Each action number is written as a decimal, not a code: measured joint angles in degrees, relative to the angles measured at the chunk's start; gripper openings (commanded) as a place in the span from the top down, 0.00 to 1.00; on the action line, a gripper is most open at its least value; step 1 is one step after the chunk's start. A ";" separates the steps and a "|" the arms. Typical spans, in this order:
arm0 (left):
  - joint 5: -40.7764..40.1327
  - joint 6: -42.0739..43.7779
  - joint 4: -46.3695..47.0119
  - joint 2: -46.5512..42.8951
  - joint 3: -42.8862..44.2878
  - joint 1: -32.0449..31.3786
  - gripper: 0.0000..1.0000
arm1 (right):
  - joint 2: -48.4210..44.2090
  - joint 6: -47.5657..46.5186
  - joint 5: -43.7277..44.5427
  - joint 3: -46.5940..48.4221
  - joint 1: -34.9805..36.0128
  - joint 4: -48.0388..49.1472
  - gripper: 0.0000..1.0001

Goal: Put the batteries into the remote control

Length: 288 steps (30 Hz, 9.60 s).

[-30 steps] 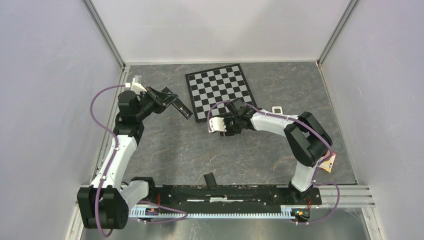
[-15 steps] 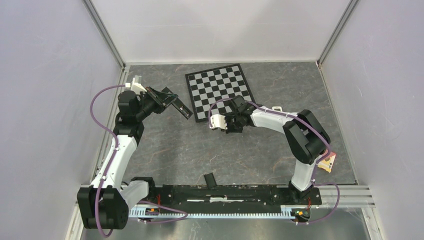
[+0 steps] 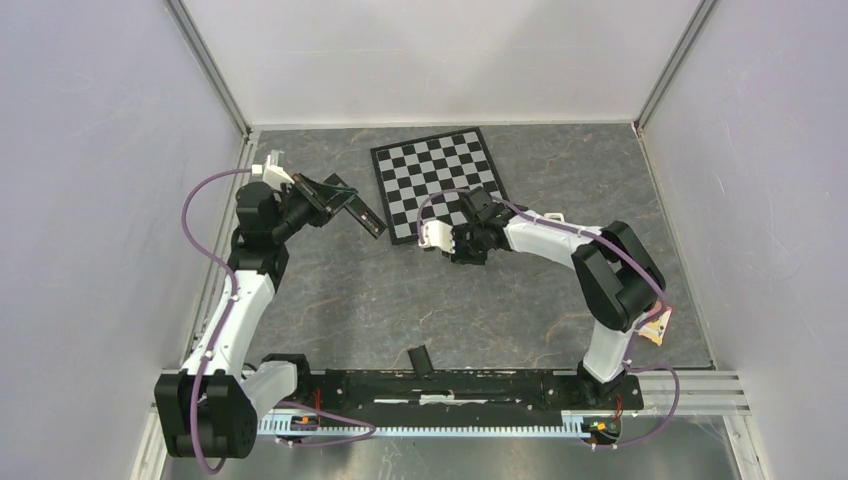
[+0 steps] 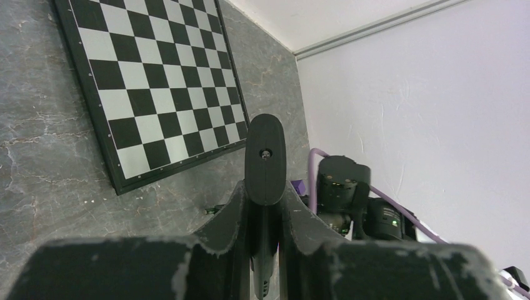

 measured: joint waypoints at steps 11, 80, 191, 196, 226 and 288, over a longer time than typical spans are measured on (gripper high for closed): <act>0.07 -0.11 4.31 3.50 -1.42 -4.50 0.98 | -13.99 16.96 0.76 -0.48 -0.15 2.60 1.00; -2.14 -0.02 5.97 3.80 -4.81 -6.71 0.98 | -42.34 67.21 11.76 -36.44 16.37 -6.69 0.50; 2.38 -11.63 27.67 16.26 -7.96 -22.38 0.98 | -23.19 62.84 17.86 4.57 15.69 -5.11 0.84; 2.32 -12.87 28.02 16.63 -7.98 -21.90 0.98 | -23.19 63.71 18.34 4.57 15.43 -4.76 0.78; 3.89 -16.68 27.85 16.72 -8.11 -20.55 0.98 | -23.19 64.83 19.78 7.13 12.72 -4.79 0.49; -2.01 -5.79 7.15 13.92 -7.58 -14.62 0.98 | -15.06 75.34 32.26 -21.51 -17.90 13.57 0.94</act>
